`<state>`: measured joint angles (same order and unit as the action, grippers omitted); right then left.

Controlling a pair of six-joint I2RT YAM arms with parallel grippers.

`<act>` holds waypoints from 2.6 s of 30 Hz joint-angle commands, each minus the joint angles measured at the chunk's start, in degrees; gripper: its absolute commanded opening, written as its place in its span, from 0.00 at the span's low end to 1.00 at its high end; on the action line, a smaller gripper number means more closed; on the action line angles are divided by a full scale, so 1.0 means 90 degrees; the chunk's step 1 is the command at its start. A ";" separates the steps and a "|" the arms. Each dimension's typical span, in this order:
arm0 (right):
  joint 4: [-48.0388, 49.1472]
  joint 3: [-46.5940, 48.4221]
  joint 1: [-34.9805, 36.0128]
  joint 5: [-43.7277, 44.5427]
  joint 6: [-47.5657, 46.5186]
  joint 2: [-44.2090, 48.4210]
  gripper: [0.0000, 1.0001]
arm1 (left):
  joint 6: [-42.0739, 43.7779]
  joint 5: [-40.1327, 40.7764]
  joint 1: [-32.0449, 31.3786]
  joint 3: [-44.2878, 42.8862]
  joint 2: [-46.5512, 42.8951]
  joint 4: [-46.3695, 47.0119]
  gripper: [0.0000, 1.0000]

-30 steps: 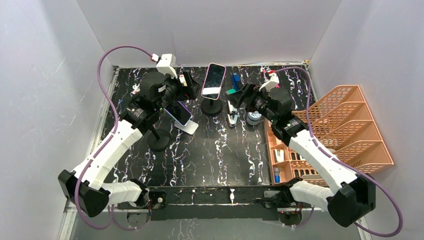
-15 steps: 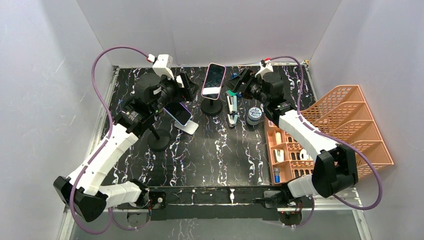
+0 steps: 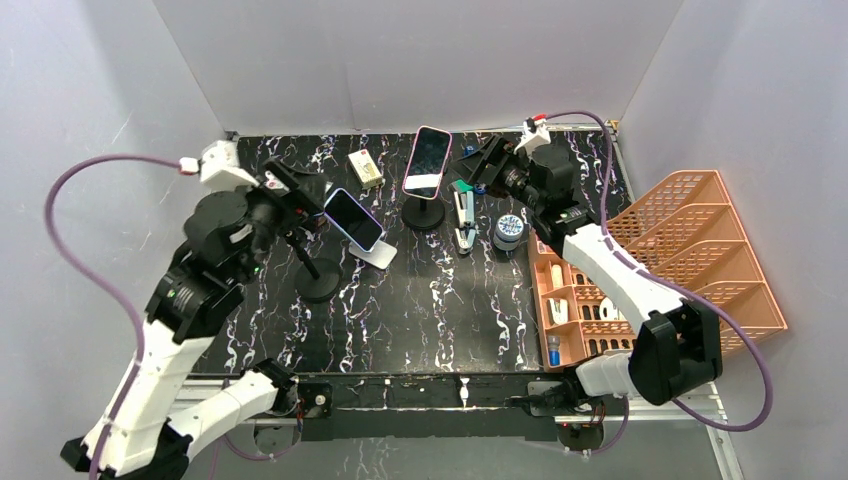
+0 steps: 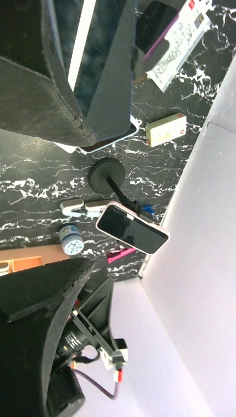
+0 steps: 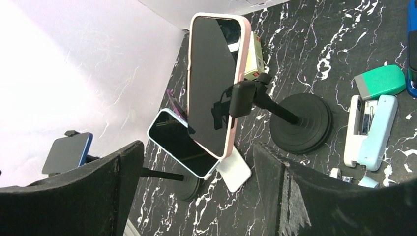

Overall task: Remove the phone from the phone stand
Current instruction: Move the phone stand with the phone to the center of the board.

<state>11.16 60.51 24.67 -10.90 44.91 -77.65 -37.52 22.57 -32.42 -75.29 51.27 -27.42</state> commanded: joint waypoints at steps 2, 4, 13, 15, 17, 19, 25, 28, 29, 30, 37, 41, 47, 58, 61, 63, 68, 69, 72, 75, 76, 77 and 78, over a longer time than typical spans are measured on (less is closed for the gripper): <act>0.0061 -0.0080 0.0000 -0.0069 0.0042 0.0594 0.89 | -0.1093 0.0691 0.0009 -0.0348 -0.0263 -0.1230 0.81; -0.0021 -0.0156 0.0000 -0.0077 0.0075 0.0734 0.90 | -0.1301 0.0676 0.0009 -0.0559 -0.0212 -0.1698 0.81; -0.0451 -0.0578 0.0004 -0.0107 0.0228 0.1317 0.90 | -0.2345 0.0833 0.0009 0.0289 -0.0471 -0.2634 0.81; -0.0639 -0.0580 0.0001 -0.0106 0.0182 0.1470 0.90 | -0.2487 0.0835 0.0009 0.0477 -0.0536 -0.2554 0.81; -0.0834 -0.0584 -0.0002 -0.0102 0.0102 0.1616 0.90 | -0.2511 0.0823 0.0009 0.0514 -0.0526 -0.2540 0.81; -0.0969 -0.0620 0.0001 -0.0081 0.0041 0.1751 0.90 | -0.2516 0.0857 0.0009 0.0471 -0.0480 -0.2562 0.81; -0.1139 -0.0788 0.0002 -0.0004 -0.0019 0.1986 0.90 | -0.2885 0.1359 0.0009 0.0629 -0.0465 -0.2510 0.81; -0.1178 -0.0862 0.0003 -0.0049 -0.0019 0.2011 0.90 | -0.3076 0.1669 0.0009 0.0933 -0.0589 -0.2086 0.81; -0.1181 -0.0886 0.0003 -0.0042 -0.0019 0.2042 0.90 | -0.3140 0.1755 0.0009 0.1075 -0.0667 -0.1904 0.81; -0.1186 -0.0906 -0.0001 -0.0023 -0.0019 0.2066 0.90 | -0.3149 0.1839 0.0009 0.1234 -0.0743 -0.1696 0.80; -0.1410 -0.0903 0.0003 -0.0011 -0.0291 0.2296 0.90 | -0.2702 0.2221 0.0009 0.1871 -0.1210 -0.0699 0.75; -0.1527 -0.0974 0.0003 -0.0051 -0.0499 0.2338 0.89 | -0.2167 0.2328 0.0009 0.2208 -0.1592 -0.0078 0.76; -0.1599 -0.1136 0.0004 -0.0107 -0.0716 0.2451 0.90 | -0.1576 0.2349 0.0009 0.2524 -0.1958 0.0593 0.80; -0.1741 -0.1079 -0.0004 -0.0098 -0.0876 0.2572 0.90 | -0.1477 0.2293 0.0009 0.2259 -0.1573 0.0407 0.81; -0.1761 -0.1074 0.0001 -0.0093 -0.0878 0.2600 0.90 | -0.1485 0.2299 0.0009 0.2264 -0.1591 0.0456 0.81; -0.1750 -0.1086 0.0003 -0.0102 -0.0865 0.2649 0.90 | -0.1448 0.2301 0.0009 0.2249 -0.1559 0.0489 0.81; -0.1674 -0.1178 -0.0005 -0.0089 -0.0831 0.2769 0.90 | -0.1180 0.2488 0.0009 0.2099 -0.1385 0.0486 0.80; -0.1683 -0.1183 0.0002 -0.0088 -0.0829 0.2772 0.90 | -0.1166 0.2512 0.0009 0.2073 -0.1358 0.0474 0.80; -0.1728 -0.1172 0.0003 -0.0069 -0.0841 0.2777 0.90 | -0.1173 0.2475 0.0009 0.2038 -0.1341 0.0552 0.80; -0.1735 -0.1149 0.0002 -0.0067 -0.0846 0.2783 0.90 | -0.1193 0.2411 0.0009 0.2049 -0.1298 0.0607 0.79; -0.1731 -0.1144 0.0003 -0.0066 -0.0848 0.2780 0.90 | -0.1173 0.2398 0.0009 0.2039 -0.1260 0.0601 0.78; -0.1746 -0.1133 -0.0003 -0.0068 -0.0849 0.2787 0.90 | -0.1173 0.2398 0.0009 0.2045 -0.1217 0.0583 0.77; -0.1753 -0.1128 -0.0002 -0.0069 -0.0849 0.2781 0.90 | -0.1183 0.2414 0.0009 0.2045 -0.1182 0.0549 0.76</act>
<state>-6.33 49.91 24.67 -11.11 38.11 -53.60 -48.62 42.17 -32.42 -54.94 39.53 -23.57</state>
